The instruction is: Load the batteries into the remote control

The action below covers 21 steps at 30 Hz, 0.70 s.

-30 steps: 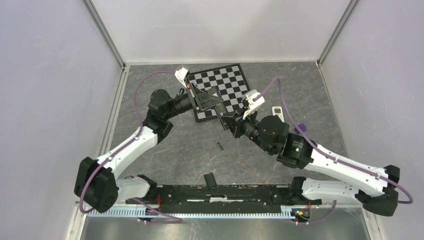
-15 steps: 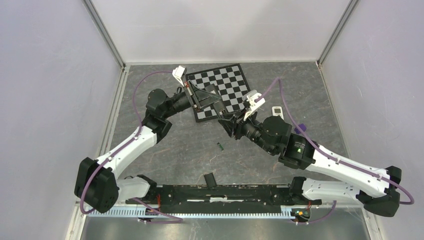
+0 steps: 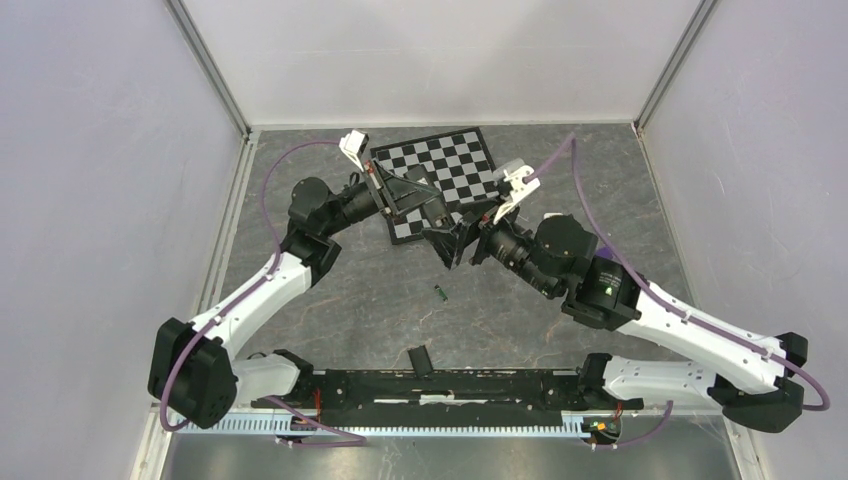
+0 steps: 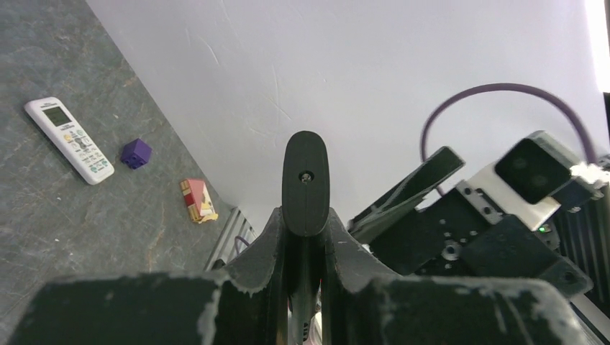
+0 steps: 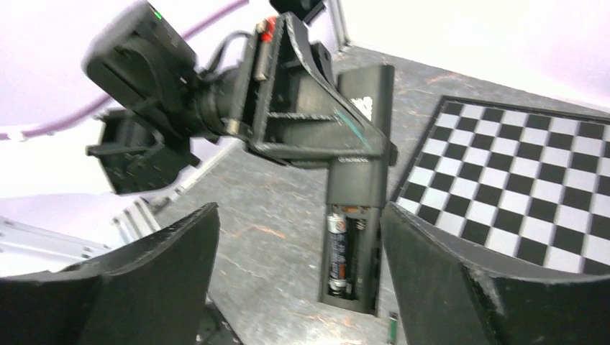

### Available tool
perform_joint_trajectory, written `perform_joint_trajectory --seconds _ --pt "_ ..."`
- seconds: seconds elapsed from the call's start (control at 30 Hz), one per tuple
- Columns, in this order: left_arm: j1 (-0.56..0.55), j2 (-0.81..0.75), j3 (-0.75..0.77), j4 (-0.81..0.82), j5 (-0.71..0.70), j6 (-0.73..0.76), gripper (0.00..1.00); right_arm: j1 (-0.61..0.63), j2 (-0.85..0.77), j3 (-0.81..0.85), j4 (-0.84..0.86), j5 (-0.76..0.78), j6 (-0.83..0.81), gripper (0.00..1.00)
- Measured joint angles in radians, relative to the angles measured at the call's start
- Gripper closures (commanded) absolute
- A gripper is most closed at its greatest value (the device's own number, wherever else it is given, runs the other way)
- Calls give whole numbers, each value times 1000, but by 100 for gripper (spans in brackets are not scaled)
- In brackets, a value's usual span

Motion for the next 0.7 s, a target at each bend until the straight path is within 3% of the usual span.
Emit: perform_joint_trajectory --seconds 0.2,0.33,0.47,0.6,0.7 --pt "37 -2 -1 -24 -1 37 98 -59 32 77 -6 -45 81 2" --pt "72 -8 -13 -29 -9 59 98 -232 68 68 -16 -114 228 2" --pt "95 -10 -21 -31 -33 68 98 -344 105 -24 41 -213 380 2" --pt "101 -6 -29 -21 -53 68 98 -361 105 -204 202 -331 549 2" --pt "108 6 -30 -13 -60 68 98 -380 108 -249 278 -383 640 2"
